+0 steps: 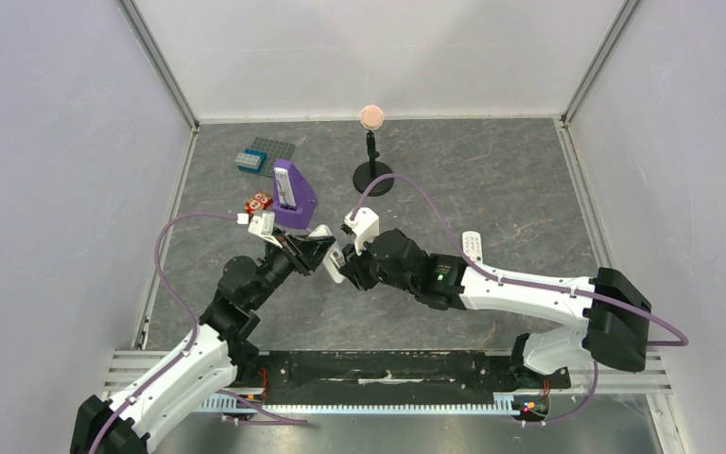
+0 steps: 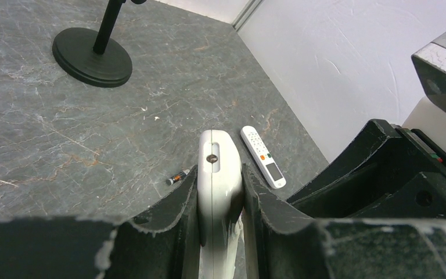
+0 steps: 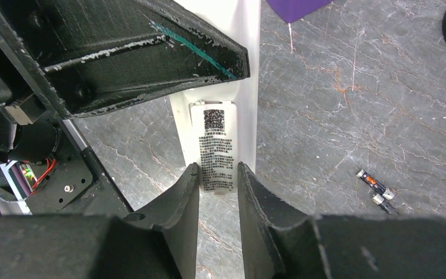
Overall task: Load the batteries into the remote control
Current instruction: Load the battery cover into the remote control.
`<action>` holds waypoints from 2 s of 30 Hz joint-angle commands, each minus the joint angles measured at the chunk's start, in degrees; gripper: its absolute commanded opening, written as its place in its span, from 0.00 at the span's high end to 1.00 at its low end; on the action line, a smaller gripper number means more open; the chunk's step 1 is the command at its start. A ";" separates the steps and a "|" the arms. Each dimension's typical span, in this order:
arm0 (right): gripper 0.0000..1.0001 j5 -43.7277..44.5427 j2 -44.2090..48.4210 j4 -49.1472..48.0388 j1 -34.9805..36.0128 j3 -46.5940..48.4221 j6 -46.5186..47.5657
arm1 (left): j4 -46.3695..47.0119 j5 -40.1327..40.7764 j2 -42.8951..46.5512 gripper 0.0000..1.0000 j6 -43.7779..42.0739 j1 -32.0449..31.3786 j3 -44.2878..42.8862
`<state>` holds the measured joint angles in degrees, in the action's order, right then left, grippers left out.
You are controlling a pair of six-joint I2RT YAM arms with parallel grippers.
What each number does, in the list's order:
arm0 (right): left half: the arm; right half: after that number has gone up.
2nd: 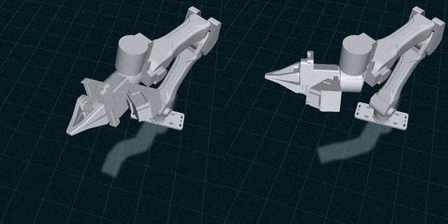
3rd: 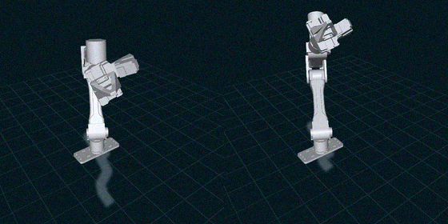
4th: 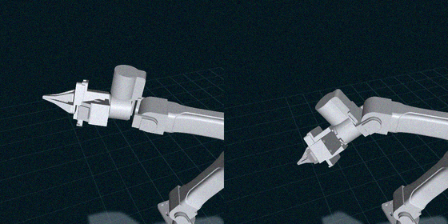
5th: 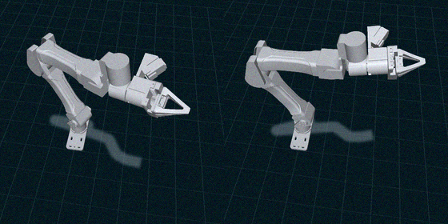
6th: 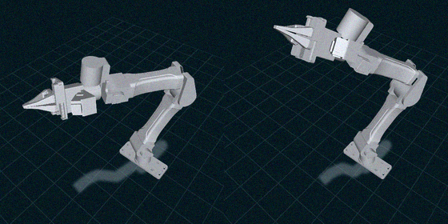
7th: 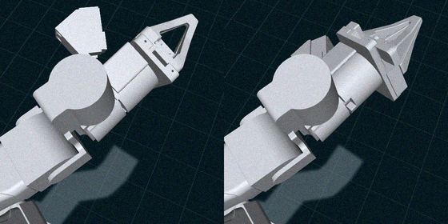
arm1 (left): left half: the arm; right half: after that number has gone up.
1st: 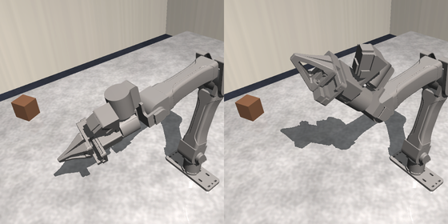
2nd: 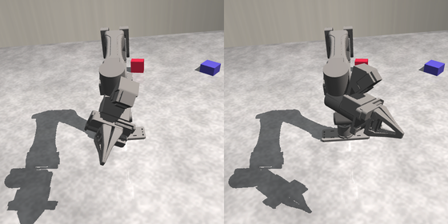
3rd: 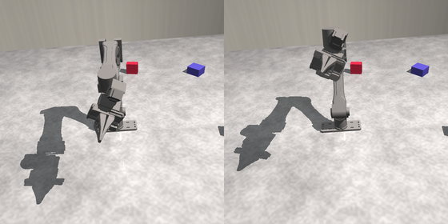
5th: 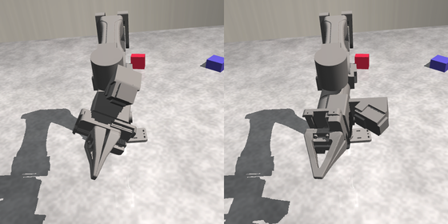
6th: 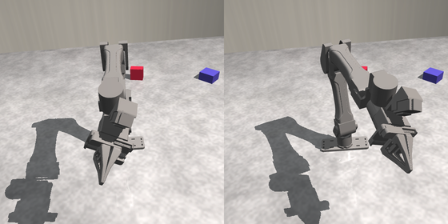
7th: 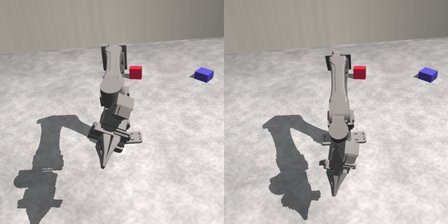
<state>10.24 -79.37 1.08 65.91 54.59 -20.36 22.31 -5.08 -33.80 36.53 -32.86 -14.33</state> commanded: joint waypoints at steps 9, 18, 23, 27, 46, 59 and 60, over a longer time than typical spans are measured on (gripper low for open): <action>0.74 0.59 -0.48 0.36 0.36 1.99 0.00 | 1.68 -0.05 0.93 0.98 1.62 -0.09 -2.72; 0.74 0.40 -0.61 -0.64 0.38 2.51 0.14 | 1.57 -2.07 0.29 0.98 1.69 -0.08 -2.62; 0.74 0.55 -1.07 -0.63 0.39 2.89 0.26 | 1.69 -2.48 -0.09 0.98 1.70 -0.07 -2.68; 0.74 0.72 -1.17 -0.64 0.38 2.93 0.27 | 1.72 -2.92 -0.22 0.98 1.70 -0.13 -2.68; 0.74 1.25 -0.44 -3.92 0.39 2.14 -0.41 | 0.59 -1.47 -0.14 0.98 6.59 -0.04 -2.19; 0.74 0.97 -0.16 -4.36 0.36 1.03 -0.97 | 2.48 -0.72 0.71 0.98 9.65 -0.07 -1.68; 0.74 0.86 -0.21 -4.33 0.32 1.05 -1.09 | 2.58 -0.82 0.88 0.98 9.54 -0.10 -1.55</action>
<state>10.48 -80.51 0.54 66.15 54.89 -20.84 21.47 -4.56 -34.06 42.39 -32.60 -14.41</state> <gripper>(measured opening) 0.283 0.326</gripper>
